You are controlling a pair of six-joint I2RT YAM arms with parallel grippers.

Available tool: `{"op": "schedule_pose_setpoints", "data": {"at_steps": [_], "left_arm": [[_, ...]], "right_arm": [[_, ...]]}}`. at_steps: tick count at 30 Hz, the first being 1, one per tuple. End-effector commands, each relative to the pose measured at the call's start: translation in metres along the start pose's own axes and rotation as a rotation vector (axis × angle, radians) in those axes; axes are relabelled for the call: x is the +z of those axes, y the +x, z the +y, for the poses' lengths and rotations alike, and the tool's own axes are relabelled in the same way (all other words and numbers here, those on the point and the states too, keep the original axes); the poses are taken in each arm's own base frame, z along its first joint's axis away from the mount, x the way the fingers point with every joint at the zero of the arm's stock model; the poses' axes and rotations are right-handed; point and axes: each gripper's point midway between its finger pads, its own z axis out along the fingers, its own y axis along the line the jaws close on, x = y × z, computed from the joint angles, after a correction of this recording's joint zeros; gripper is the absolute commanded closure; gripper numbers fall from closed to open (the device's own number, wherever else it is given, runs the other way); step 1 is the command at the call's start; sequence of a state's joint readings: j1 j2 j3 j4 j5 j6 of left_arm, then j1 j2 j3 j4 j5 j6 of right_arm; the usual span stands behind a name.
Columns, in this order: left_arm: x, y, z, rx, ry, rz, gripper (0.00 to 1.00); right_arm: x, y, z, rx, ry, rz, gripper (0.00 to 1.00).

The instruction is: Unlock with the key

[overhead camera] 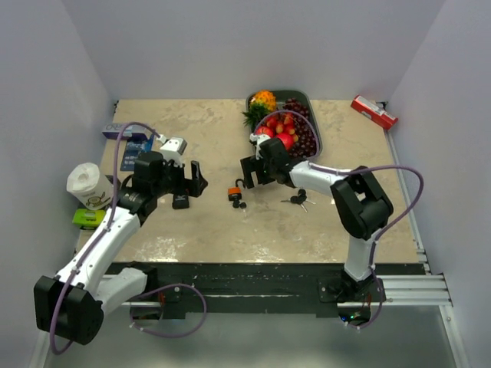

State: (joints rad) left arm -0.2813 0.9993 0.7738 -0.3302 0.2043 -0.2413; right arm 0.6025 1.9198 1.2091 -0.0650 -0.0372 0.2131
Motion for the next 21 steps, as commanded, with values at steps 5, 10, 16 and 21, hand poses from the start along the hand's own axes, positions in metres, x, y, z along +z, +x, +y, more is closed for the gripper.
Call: {"op": "schedule_pose_setpoints", "data": {"at_steps": [5,10,16,21], "left_arm": [[0.022,0.006,0.000,0.109,0.073,-0.008,0.01],[0.021,0.006,-0.007,0.135,0.117,-0.002,0.01],[0.013,0.008,-0.003,0.122,0.082,-0.003,0.01],[0.008,0.004,-0.005,0.115,0.088,-0.027,0.01]], "right_arm": [[-0.077,-0.019,-0.008,-0.003,0.049,-0.109,0.01],[-0.118,-0.018,-0.018,0.078,0.091,-0.142,0.01],[-0.153,0.014,-0.053,0.263,0.218,-0.164,0.03],[-0.160,0.039,-0.086,0.342,0.349,-0.133,0.08]]}}
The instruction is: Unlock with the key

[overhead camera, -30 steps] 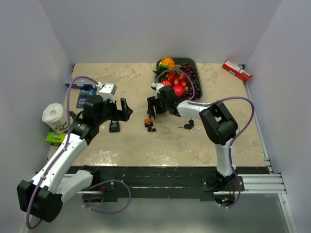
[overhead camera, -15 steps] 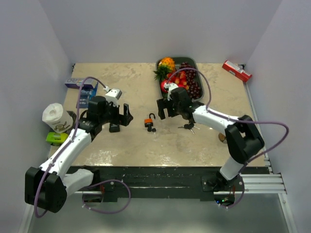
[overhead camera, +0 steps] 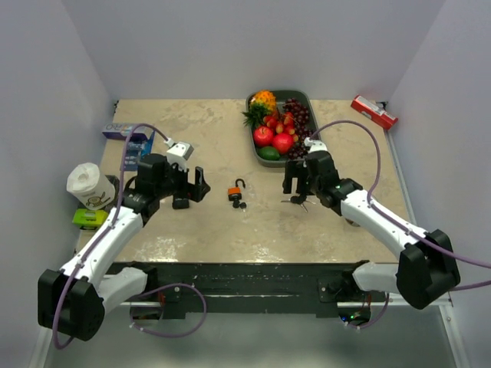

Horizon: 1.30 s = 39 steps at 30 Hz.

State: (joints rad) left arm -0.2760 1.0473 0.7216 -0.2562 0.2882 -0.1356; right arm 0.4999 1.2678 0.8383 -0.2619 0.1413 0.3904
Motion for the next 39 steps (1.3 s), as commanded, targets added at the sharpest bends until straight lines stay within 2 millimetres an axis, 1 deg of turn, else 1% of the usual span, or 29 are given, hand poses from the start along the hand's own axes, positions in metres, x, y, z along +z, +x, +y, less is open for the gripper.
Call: {"op": "schedule_pose_setpoints", "data": {"at_steps": [1,3,4,5,6,7,10,12,13,16,19,21,22,25,27,29,30,31,33,34,39], "left_arm": [[-0.008,-0.014,-0.003,0.017,0.010,-0.064,0.01],[-0.008,-0.011,-0.004,0.011,0.012,-0.055,0.01],[-0.008,-0.010,-0.004,0.010,0.015,-0.052,0.01],[-0.008,-0.009,-0.005,0.010,0.018,-0.048,0.01],[-0.008,-0.008,-0.005,0.009,0.018,-0.046,0.01],[-0.009,-0.009,-0.004,0.009,0.015,-0.047,0.02],[-0.010,-0.009,-0.002,0.011,0.001,-0.050,0.02],[-0.011,-0.010,-0.001,0.012,-0.003,-0.054,0.02],[-0.011,-0.009,-0.002,0.011,0.000,-0.052,0.01],[-0.010,-0.007,-0.001,0.010,-0.004,-0.043,0.02],[-0.009,-0.006,0.000,0.007,-0.009,-0.038,0.02],[-0.009,-0.005,0.001,0.004,-0.014,-0.034,0.02],[-0.009,-0.004,0.001,0.003,-0.014,-0.032,0.02],[-0.009,-0.004,0.001,0.003,-0.011,-0.031,0.02],[-0.009,-0.003,0.001,0.003,-0.014,-0.031,0.02],[-0.008,-0.002,0.001,-0.002,-0.015,-0.025,0.02],[-0.007,-0.001,0.002,-0.001,-0.015,-0.022,0.02],[-0.007,-0.001,0.002,-0.003,-0.017,-0.018,0.02],[-0.007,0.000,0.003,-0.004,-0.021,-0.014,0.02],[-0.007,-0.001,0.003,-0.003,-0.022,-0.017,0.02],[-0.008,0.000,0.006,-0.005,-0.042,-0.017,0.02]], "right_arm": [[-0.001,0.012,-0.034,0.079,0.161,0.016,0.09],[0.006,0.021,-0.041,0.073,0.200,0.050,0.12],[0.009,0.022,-0.041,0.069,0.206,0.058,0.15],[0.015,0.028,-0.043,0.064,0.219,0.078,0.17],[0.017,0.027,-0.046,0.054,0.239,0.076,0.18],[0.019,0.027,-0.045,0.051,0.234,0.077,0.20],[0.024,0.030,-0.038,0.014,0.193,0.088,0.20],[0.026,0.033,-0.031,-0.017,0.172,0.088,0.19],[0.027,0.035,-0.032,-0.026,0.185,0.095,0.18],[0.033,0.050,-0.036,-0.037,0.234,0.142,0.18],[0.035,0.058,-0.038,-0.045,0.268,0.158,0.19],[0.031,0.057,-0.040,-0.059,0.324,0.140,0.19],[0.030,0.052,-0.038,-0.067,0.336,0.123,0.19],[0.032,0.049,-0.032,-0.086,0.359,0.109,0.18],[0.038,0.056,-0.032,-0.094,0.369,0.136,0.18],[0.042,0.058,-0.028,-0.100,0.372,0.145,0.18],[0.045,0.064,-0.031,-0.121,0.399,0.159,0.18],[0.047,0.061,-0.028,-0.131,0.405,0.153,0.17],[0.053,0.070,-0.026,-0.155,0.417,0.180,0.17],[0.055,0.066,-0.024,-0.157,0.423,0.175,0.16],[0.055,0.066,-0.024,-0.150,0.444,0.176,0.14]]}}
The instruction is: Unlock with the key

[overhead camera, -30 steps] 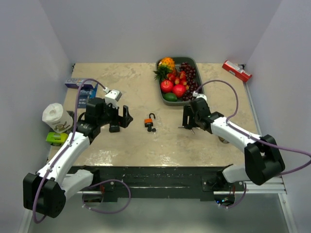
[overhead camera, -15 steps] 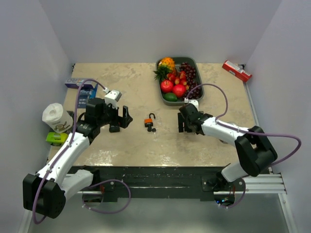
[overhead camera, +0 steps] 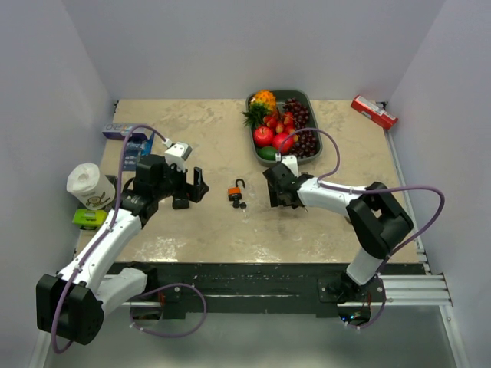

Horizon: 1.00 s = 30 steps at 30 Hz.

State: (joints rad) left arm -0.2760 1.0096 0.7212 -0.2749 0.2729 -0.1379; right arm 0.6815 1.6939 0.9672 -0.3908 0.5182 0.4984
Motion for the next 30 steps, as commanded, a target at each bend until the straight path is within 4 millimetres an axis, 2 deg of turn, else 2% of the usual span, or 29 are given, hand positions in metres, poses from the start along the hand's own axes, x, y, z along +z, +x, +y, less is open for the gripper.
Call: {"op": "schedule_pose_setpoints", "data": {"at_steps": [1,5,11,16,21,24,25,30], "left_arm": [[0.000,0.004,0.006,-0.008,-0.030,0.002,0.02],[0.000,0.005,0.007,-0.011,-0.031,0.009,0.02],[0.000,0.006,0.009,-0.011,-0.042,0.014,0.02],[-0.001,0.004,0.010,-0.011,-0.051,0.011,0.02],[0.000,0.007,0.011,-0.012,-0.054,0.018,0.02],[0.000,0.007,0.011,-0.012,-0.056,0.018,0.02],[-0.001,0.006,0.011,-0.012,-0.056,0.016,0.02],[-0.002,0.005,0.011,-0.010,-0.057,0.010,0.02]], "right_arm": [[-0.003,-0.006,-0.008,0.032,0.054,-0.023,0.13],[0.009,-0.003,0.002,0.020,0.044,-0.004,0.12],[0.021,-0.014,0.022,0.038,0.005,-0.013,0.12],[0.019,-0.027,0.050,0.089,-0.114,-0.020,0.14],[0.006,-0.046,0.074,0.136,-0.248,-0.060,0.16],[-0.001,-0.051,0.068,0.155,-0.237,-0.078,0.16],[-0.010,-0.057,0.064,0.165,-0.241,-0.097,0.16],[-0.028,-0.069,0.032,0.188,-0.163,-0.156,0.15]]}}
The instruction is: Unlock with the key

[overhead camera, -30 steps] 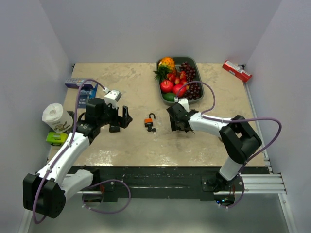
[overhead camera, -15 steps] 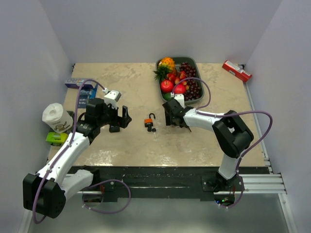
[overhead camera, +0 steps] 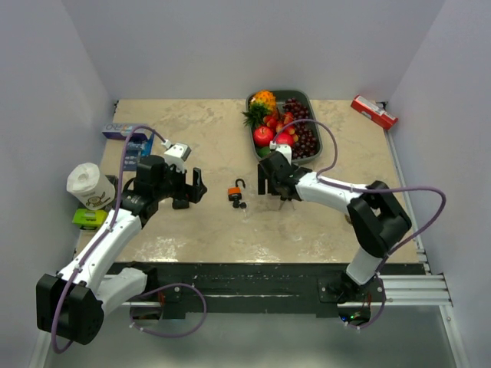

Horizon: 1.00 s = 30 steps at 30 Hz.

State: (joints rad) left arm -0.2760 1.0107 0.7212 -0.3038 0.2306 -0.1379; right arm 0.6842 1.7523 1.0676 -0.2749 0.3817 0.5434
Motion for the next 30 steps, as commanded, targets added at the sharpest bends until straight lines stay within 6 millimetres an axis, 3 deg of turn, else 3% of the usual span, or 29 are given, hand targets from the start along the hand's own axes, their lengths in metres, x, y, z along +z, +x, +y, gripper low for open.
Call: {"op": "schedule_pose_setpoints", "data": {"at_steps": [1,7,15,25,30], "left_arm": [[-0.001,-0.002,0.003,-0.005,-0.012,-0.017,0.02],[-0.003,-0.004,0.000,0.004,0.002,-0.030,0.02],[-0.004,-0.005,-0.002,0.006,0.010,-0.037,0.02],[-0.004,-0.005,-0.004,0.003,0.021,-0.036,0.02],[-0.005,-0.006,-0.003,0.003,0.017,-0.039,0.02]], "right_arm": [[-0.034,-0.039,-0.016,0.073,0.023,-0.129,0.15],[-0.021,-0.040,-0.040,0.098,0.075,-0.110,0.17],[0.006,-0.016,-0.052,0.147,0.086,-0.055,0.22],[0.031,-0.002,-0.028,0.192,-0.025,0.003,0.34],[0.039,0.002,-0.029,0.190,-0.006,0.014,0.37]]}}
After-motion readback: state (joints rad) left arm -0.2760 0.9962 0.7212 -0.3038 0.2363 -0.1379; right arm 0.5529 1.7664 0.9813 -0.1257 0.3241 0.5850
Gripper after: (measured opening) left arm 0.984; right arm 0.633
